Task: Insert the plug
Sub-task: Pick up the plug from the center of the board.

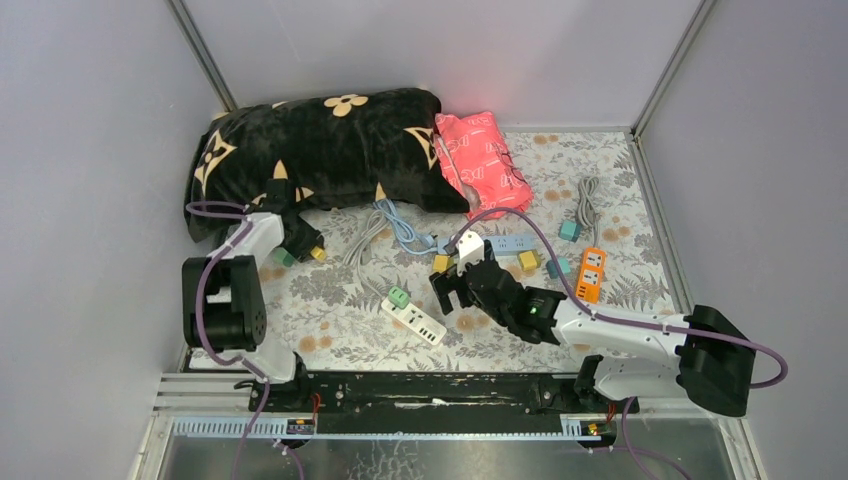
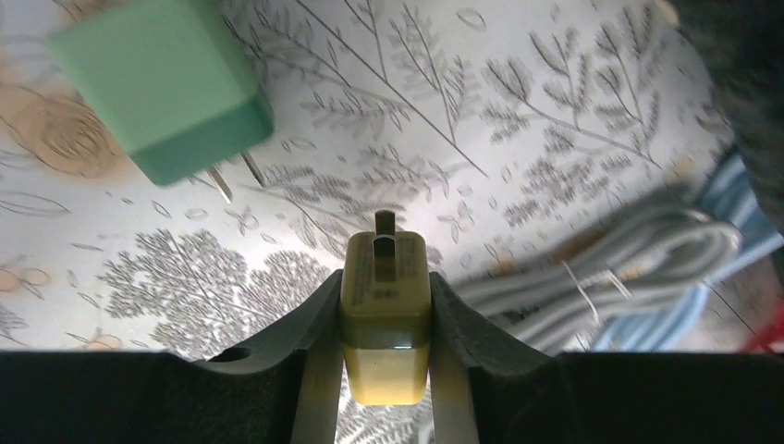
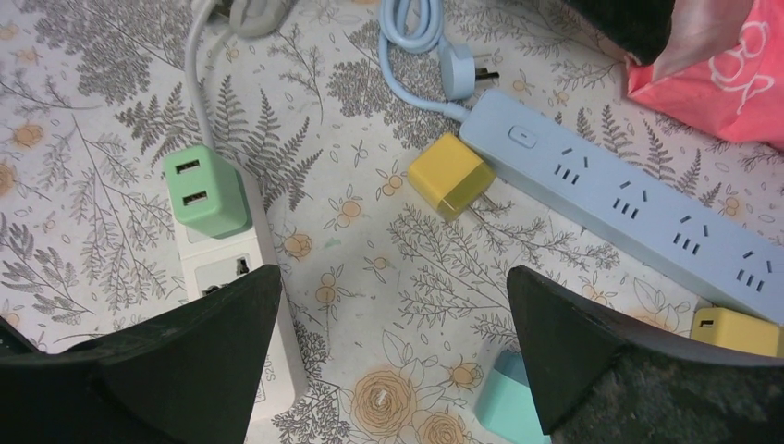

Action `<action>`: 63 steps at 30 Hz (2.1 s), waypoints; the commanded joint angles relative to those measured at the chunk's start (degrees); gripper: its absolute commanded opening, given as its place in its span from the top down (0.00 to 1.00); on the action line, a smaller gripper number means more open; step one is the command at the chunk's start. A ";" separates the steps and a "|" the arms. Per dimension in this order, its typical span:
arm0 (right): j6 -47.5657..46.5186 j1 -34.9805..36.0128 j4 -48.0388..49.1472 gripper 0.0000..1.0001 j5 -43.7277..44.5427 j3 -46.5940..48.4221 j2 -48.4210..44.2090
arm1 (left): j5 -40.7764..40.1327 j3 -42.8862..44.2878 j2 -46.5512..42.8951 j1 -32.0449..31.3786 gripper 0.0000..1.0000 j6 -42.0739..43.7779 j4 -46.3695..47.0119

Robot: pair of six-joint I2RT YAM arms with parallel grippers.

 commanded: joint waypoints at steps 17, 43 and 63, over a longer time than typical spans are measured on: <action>-18.60 -0.15 23.81 0.01 -7.58 -5.64 -9.51 | 23.55 -16.61 -25.49 -3.24 0.73 -10.73 18.29; -42.70 3.02 45.47 0.06 -19.67 -2.73 7.33 | 18.45 -17.81 -31.51 -26.84 0.72 -26.18 28.52; -56.51 6.14 62.17 0.43 -9.79 -6.21 17.56 | 15.43 -18.13 -32.09 -33.12 0.72 -30.28 29.57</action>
